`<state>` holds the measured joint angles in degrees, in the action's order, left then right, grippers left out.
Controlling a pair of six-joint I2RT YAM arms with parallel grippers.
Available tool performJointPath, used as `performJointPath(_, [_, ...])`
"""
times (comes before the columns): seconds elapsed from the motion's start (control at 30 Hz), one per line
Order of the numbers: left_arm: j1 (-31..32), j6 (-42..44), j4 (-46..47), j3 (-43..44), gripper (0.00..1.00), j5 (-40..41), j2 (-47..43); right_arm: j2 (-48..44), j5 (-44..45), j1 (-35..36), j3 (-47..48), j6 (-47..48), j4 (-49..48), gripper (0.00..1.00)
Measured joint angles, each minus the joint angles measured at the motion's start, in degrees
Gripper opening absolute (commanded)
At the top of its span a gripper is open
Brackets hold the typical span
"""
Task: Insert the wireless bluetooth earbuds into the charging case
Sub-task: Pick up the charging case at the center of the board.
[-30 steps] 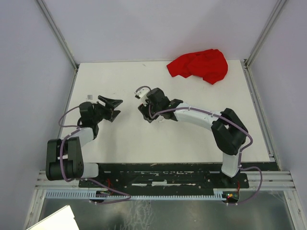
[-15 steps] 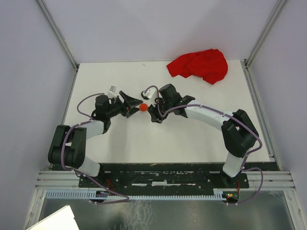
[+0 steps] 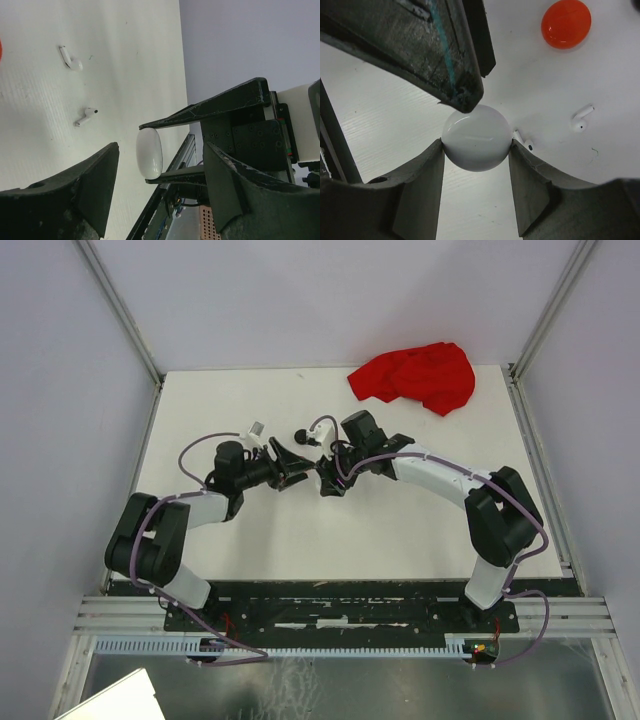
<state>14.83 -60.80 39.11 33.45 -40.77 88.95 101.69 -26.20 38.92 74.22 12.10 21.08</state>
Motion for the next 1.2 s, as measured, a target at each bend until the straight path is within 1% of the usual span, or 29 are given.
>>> performJointPath(0.13, [1.5,0.2,1.4,0.0,0.71,-0.2,1.0,0.0,-1.0,-0.1,0.0,0.2,0.5,0.34])
performJointPath(0.33, [3.0,0.2,2.0,0.0,0.65,-0.3,2.5,-0.1,-1.5,-0.1,0.0,0.4,0.8,0.34])
performJointPath(0.63, [3.8,0.2,3.5,0.0,0.49,-0.4,4.2,-0.2,-1.8,-0.1,0.0,0.8,0.8,0.34])
performJointPath(0.87, [4.3,0.2,4.5,-0.1,0.46,-0.5,4.4,-0.2,-1.8,-0.1,0.0,0.9,0.8,0.34])
performJointPath(1.03, [4.3,0.2,4.5,-0.1,0.42,-0.5,4.5,-0.2,-1.8,-0.1,0.0,0.8,0.9,0.34])
performJointPath(1.2, [4.3,0.2,4.6,-0.1,0.41,-0.4,4.7,-0.2,-1.8,-0.1,0.0,0.8,0.9,0.34])
